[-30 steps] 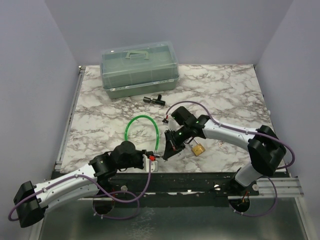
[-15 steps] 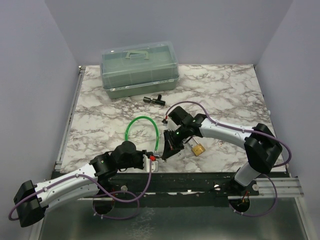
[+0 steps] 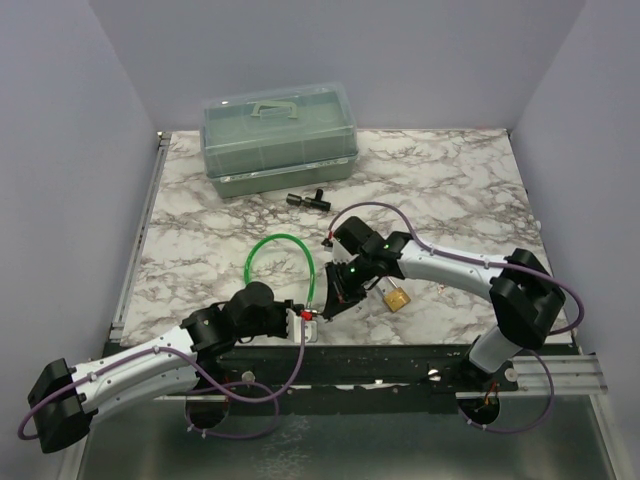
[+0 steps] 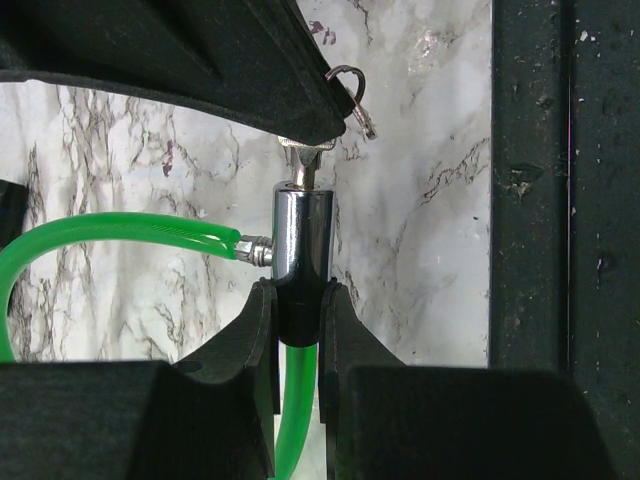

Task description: Unlock with the key

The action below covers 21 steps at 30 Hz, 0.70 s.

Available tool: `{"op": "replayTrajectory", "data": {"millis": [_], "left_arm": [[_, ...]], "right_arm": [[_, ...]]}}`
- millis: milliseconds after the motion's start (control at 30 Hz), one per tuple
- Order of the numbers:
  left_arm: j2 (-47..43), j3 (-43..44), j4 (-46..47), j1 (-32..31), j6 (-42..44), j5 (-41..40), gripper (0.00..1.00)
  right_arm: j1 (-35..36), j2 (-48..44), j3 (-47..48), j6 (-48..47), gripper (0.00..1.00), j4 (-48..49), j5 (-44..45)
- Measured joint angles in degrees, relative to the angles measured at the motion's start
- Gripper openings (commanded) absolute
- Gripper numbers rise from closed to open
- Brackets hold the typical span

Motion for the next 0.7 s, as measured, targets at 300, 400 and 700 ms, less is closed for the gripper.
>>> {"op": "replayTrajectory", "data": {"millis": [300,400,700], "left_arm": [[0.0,0.0,-0.1,0.4,-0.7,-0.9,0.0],[0.0,0.0,0.0,0.5,-0.6,-1.5,0.0],[-0.8,0.0,-0.1,0.7,-0.6,-3.0,0.0]], "right_arm": [[-0.4,-1.4,-2.8,2.1,0.0,5.0,-0.1],[-1.4,-0.8,-2.8,6.6,0.0,5.8,-2.3],[-1.4,0.1,-0.5,8.0,0.0,4.8,-2.7]]}}
